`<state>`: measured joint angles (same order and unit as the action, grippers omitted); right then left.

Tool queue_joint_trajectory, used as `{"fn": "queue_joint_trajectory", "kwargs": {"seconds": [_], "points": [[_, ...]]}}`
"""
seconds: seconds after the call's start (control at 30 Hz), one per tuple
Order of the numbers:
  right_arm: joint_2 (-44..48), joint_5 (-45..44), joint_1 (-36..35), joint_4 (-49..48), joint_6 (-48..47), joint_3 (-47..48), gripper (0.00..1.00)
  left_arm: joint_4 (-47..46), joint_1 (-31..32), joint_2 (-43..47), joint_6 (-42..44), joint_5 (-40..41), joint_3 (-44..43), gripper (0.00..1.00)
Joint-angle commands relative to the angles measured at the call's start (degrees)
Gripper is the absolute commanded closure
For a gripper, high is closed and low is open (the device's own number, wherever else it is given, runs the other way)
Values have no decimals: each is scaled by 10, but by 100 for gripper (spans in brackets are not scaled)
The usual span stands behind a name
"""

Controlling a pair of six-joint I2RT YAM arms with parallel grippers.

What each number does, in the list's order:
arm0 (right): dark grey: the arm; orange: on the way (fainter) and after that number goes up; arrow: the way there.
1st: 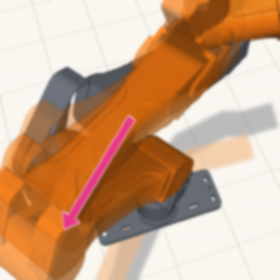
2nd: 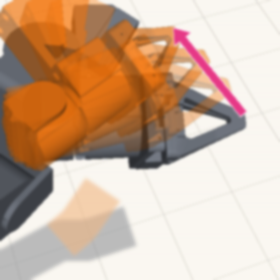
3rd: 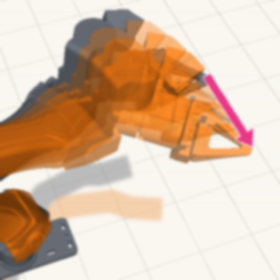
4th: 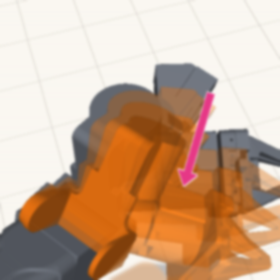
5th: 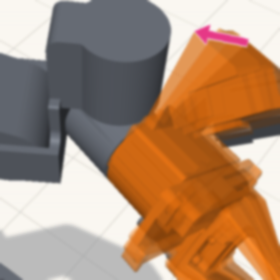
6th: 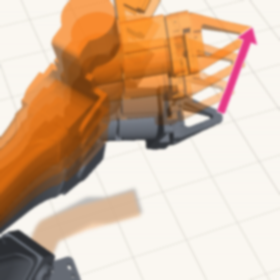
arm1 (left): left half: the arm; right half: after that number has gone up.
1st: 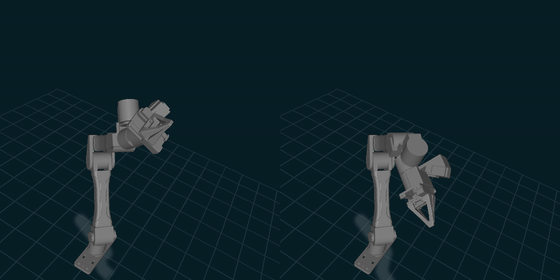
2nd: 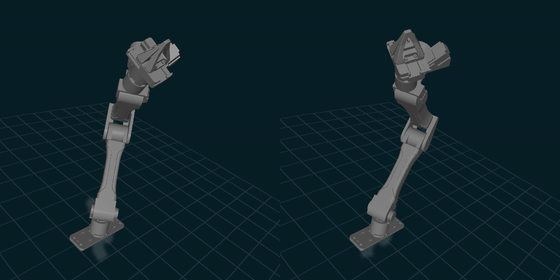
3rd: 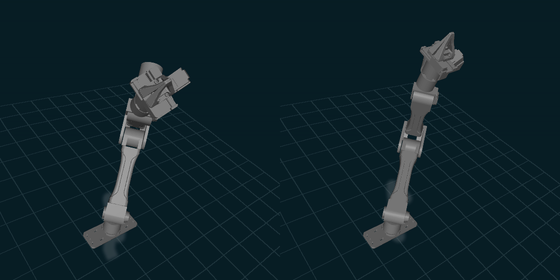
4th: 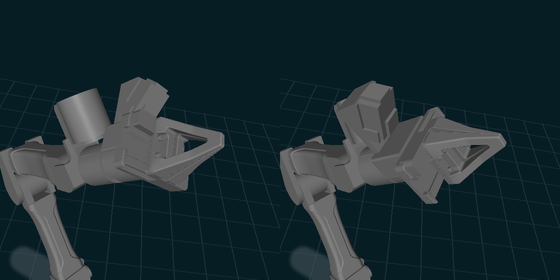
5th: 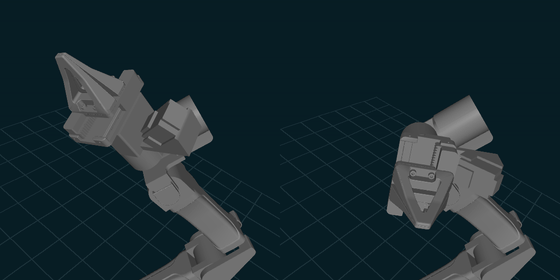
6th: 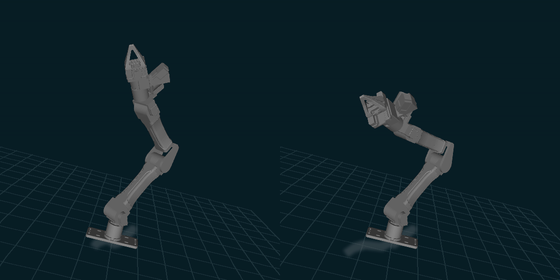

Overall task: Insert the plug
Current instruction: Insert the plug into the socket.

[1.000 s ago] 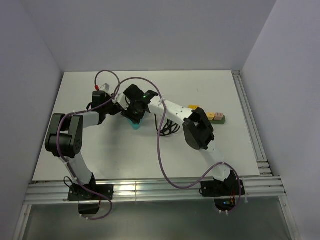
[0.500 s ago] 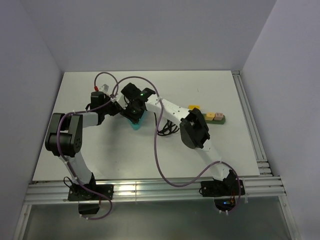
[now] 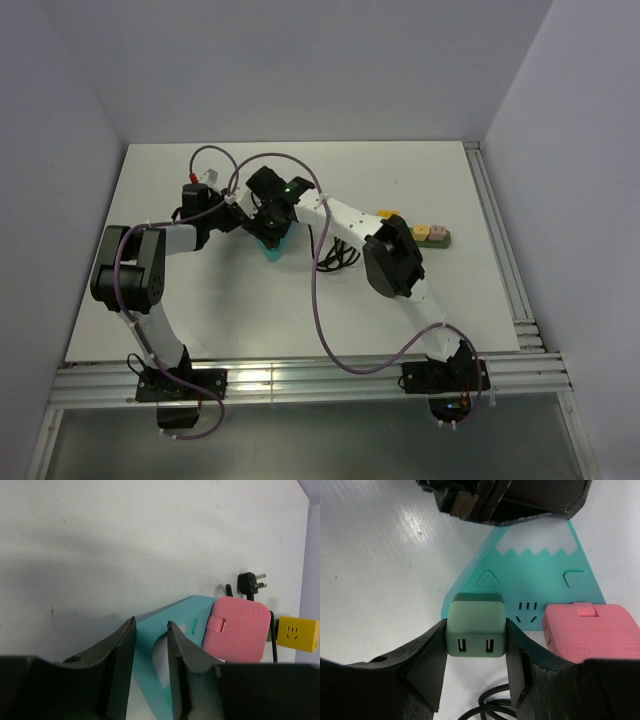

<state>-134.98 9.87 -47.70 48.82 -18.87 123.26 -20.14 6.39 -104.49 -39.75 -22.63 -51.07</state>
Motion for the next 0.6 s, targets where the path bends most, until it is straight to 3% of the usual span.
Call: {"fn": "queue_joint_trajectory", "kwargs": {"seconds": [0.0,0.07,0.17,0.2,0.23,0.37,0.47,0.57], "points": [[20,15,6,-102,1,-68,80,114,23,-20,-3,-70,26,64],[59,22,4,-149,1,-106,72,114,22,-21,-3,-68,26,64],[95,28,2,-174,-4,-119,48,111,18,-24,-5,-71,27,64],[105,20,1,-178,-5,-121,6,108,17,-24,-6,-72,26,64],[117,10,-1,-201,-3,-131,0,108,15,-23,-6,-72,28,64],[218,12,-7,-303,0,-236,0,108,13,-16,-6,-65,32,64],[261,10,-8,-313,11,-261,0,109,13,-10,-7,-59,34,62],[310,5,-9,-345,19,-302,0,97,12,5,-13,-58,47,52]]}}
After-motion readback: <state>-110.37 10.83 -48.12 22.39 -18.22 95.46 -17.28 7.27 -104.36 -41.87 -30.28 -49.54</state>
